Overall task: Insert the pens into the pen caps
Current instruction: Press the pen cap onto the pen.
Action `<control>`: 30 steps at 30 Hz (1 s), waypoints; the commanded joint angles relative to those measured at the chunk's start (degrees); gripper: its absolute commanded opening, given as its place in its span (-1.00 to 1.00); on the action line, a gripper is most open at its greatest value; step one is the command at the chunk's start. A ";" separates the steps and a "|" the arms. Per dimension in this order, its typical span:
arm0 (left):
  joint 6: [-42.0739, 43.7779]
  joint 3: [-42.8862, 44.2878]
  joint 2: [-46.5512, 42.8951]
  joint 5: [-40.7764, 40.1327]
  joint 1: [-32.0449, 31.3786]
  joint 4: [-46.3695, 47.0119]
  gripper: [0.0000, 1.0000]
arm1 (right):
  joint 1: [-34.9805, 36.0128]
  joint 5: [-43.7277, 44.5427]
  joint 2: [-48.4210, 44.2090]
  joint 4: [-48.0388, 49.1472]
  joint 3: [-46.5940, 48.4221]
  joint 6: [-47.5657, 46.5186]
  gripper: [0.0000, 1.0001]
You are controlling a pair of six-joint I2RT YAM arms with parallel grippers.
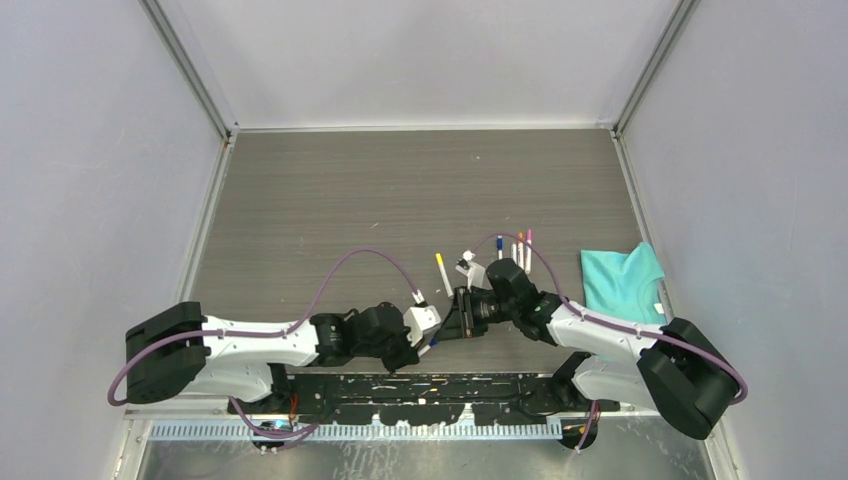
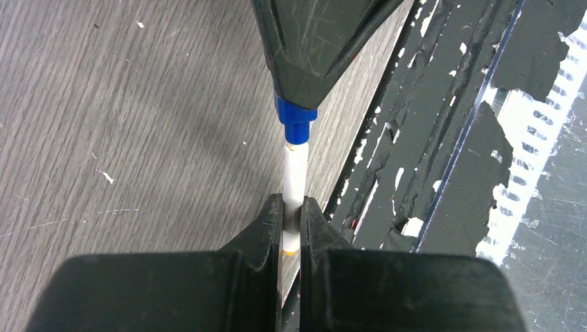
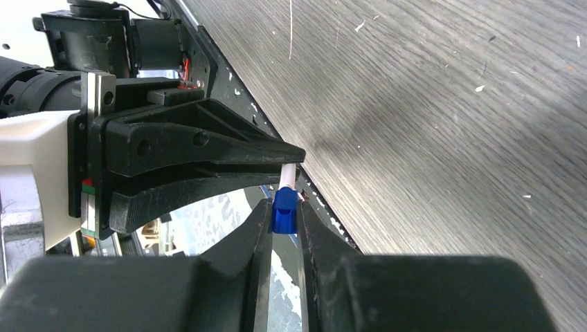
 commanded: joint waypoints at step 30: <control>2.21 8.97 4.04 -2.96 5.07 24.13 -1.00 | 7.77 -9.74 4.66 -5.48 -2.96 2.72 -0.98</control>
